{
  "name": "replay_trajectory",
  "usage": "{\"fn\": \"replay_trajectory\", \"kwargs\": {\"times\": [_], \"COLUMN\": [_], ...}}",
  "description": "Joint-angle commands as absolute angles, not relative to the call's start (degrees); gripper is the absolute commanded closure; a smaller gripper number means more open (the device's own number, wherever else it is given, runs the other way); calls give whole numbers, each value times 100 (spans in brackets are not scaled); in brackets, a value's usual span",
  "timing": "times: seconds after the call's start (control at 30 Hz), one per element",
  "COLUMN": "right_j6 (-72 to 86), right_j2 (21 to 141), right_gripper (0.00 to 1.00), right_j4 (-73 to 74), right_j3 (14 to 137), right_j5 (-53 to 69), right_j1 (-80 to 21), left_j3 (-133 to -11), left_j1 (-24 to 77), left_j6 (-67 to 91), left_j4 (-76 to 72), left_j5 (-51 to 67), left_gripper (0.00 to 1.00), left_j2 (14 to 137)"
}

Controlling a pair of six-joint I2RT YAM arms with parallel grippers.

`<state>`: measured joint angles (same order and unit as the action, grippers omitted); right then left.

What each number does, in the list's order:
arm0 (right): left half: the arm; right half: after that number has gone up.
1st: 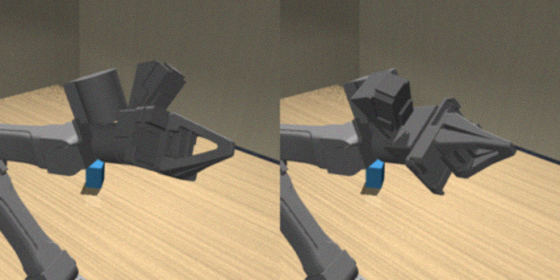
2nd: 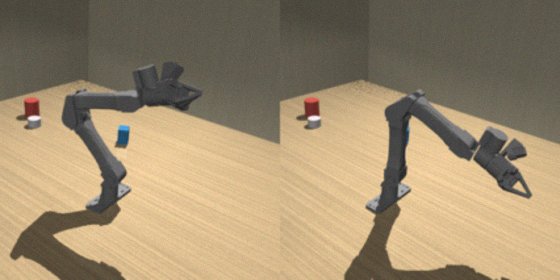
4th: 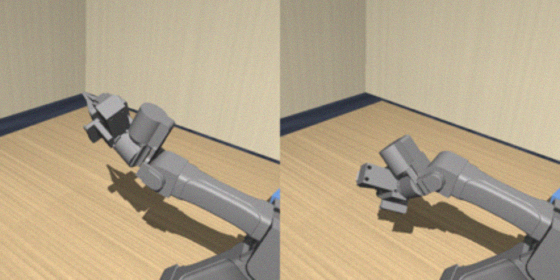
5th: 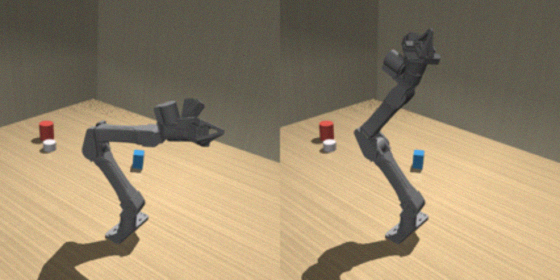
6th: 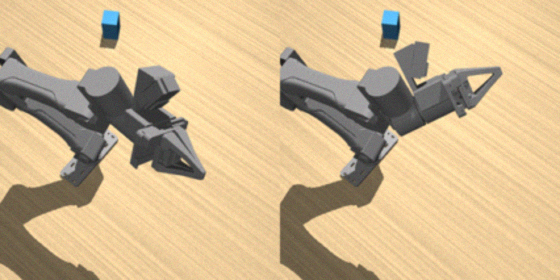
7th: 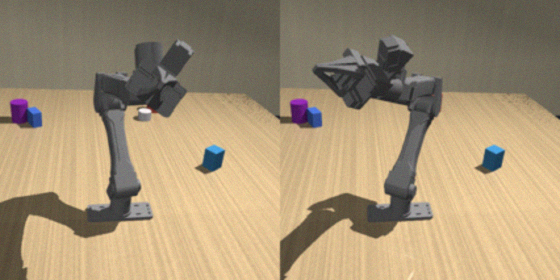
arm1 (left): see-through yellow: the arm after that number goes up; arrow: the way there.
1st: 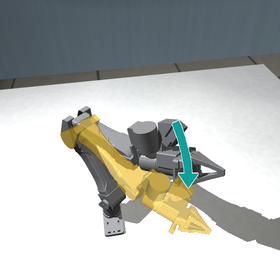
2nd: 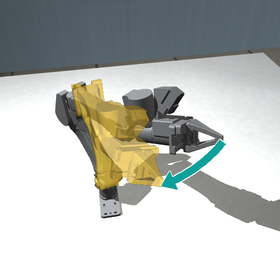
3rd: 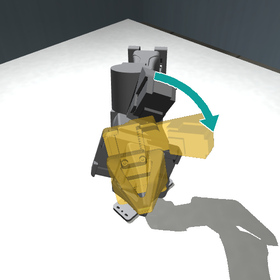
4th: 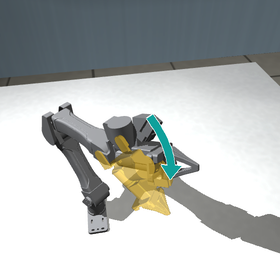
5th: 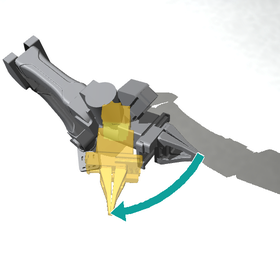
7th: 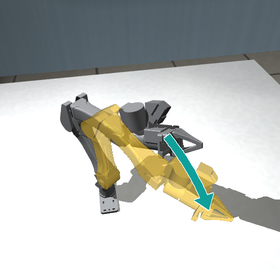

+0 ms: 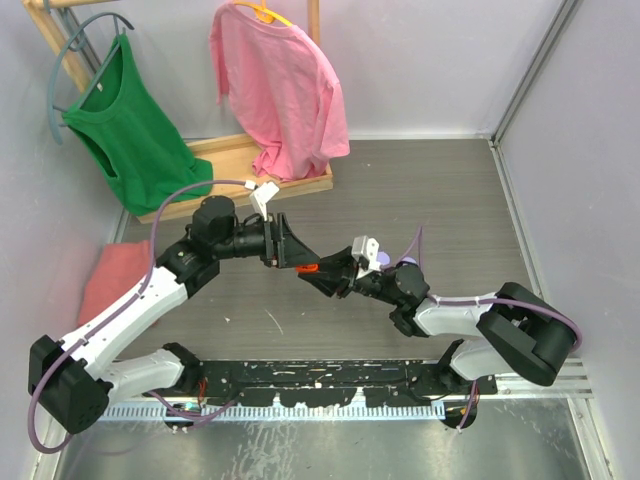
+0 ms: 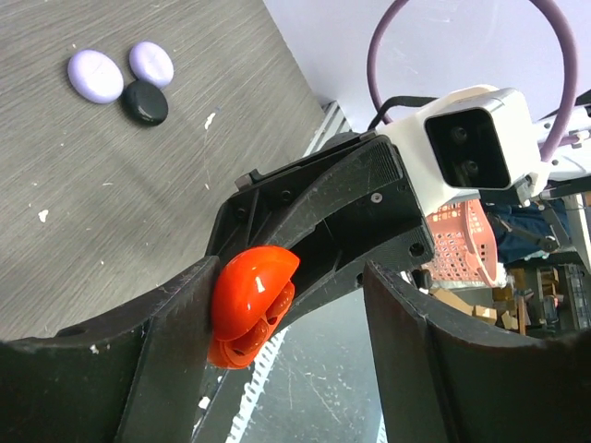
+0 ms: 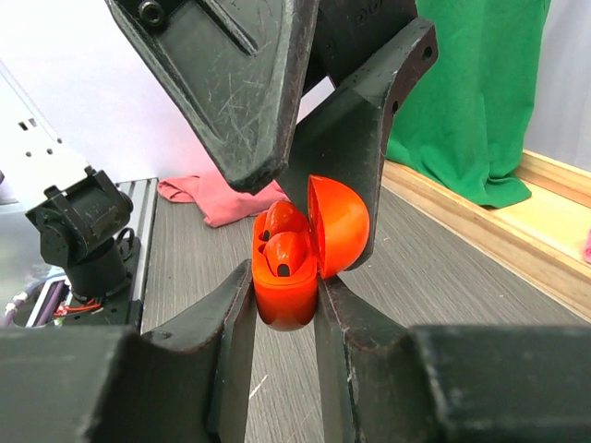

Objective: Insert the wireless bluetooth earbuds into the charging case
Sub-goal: Close the charging case, then place the charging case at the center of the board.

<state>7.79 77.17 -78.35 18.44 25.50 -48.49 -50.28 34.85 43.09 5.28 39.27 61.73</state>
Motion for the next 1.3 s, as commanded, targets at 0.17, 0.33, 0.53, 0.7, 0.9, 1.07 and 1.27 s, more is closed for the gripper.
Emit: {"fn": "replay_trajectory", "kwargs": {"times": [0.17, 0.33, 0.53, 0.7, 0.9, 1.07, 1.27], "right_j6": [1214, 1324, 1373, 1515, 1977, 2469, 2965], "right_j2": [7711, 7608, 7122, 6550, 5957, 5853, 6232], "right_gripper": [99, 99, 99, 99, 99, 97, 96], "right_j4": [-8011, -7616, -6191, -4336, -2392, -1391, -1249], "right_j3": [1918, 1904, 1938, 2084, 2135, 2065, 1943], "right_j5": [2963, 3107, 2518, 1801, 625, 2, -164], "right_j1": [-4808, -4807, -4798, -4731, -4529, -4051, -3410], "left_j3": [-5058, -5026, -5195, -5446, -5508, -5479, -5112], "left_j1": [3454, 3432, 3410, 3410, 3410, 3410, 3410], "left_j6": [4404, 4341, 3637, 2917, 2372, 2019, 2005], "left_j4": [-191, -183, 974, 2463, 3660, 4194, 4151], "left_j5": [4199, 4103, 3138, 1341, -470, -1585, -2442], "left_gripper": [36, 36, 33, 31, 24, 17, 0], "left_j2": [5826, 5747, 5458, 5037, 4438, 4008, 3624]}}
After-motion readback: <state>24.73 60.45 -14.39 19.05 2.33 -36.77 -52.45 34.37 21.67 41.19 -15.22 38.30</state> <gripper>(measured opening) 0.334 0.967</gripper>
